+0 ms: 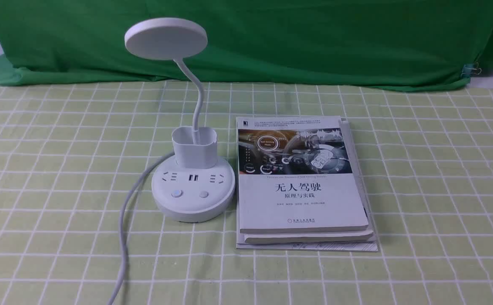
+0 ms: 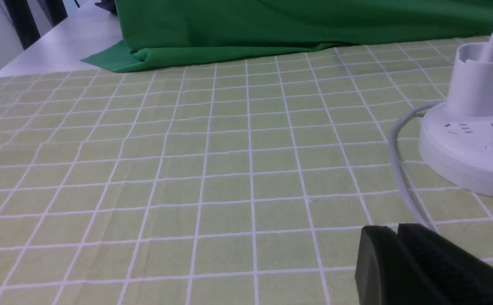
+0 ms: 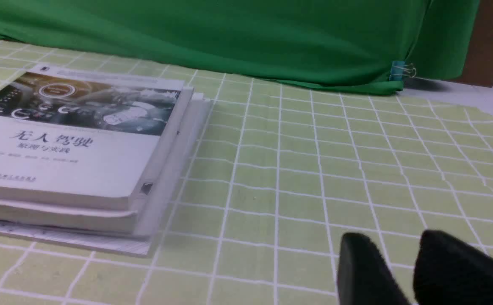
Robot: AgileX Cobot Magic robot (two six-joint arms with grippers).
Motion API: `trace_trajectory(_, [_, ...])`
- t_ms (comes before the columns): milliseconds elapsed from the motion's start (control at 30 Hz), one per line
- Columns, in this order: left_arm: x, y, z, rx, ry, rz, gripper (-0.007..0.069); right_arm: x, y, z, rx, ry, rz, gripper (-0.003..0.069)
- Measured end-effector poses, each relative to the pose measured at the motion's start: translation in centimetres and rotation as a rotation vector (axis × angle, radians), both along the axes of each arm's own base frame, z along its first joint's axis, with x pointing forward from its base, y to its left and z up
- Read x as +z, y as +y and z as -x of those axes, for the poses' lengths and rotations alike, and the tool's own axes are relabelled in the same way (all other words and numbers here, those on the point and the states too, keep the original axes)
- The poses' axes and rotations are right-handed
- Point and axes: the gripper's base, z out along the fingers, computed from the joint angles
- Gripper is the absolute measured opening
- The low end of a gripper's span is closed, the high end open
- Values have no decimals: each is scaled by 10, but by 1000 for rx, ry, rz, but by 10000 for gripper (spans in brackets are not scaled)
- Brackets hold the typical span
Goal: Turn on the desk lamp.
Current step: Use the left arm to press the button switch on the lamp holder
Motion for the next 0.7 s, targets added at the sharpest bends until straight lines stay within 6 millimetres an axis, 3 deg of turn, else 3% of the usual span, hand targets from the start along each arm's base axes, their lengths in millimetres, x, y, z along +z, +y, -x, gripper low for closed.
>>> trace_trajectory(700, [0,-2,0,-7,0,88,19,0,0,0,0,0,0,245])
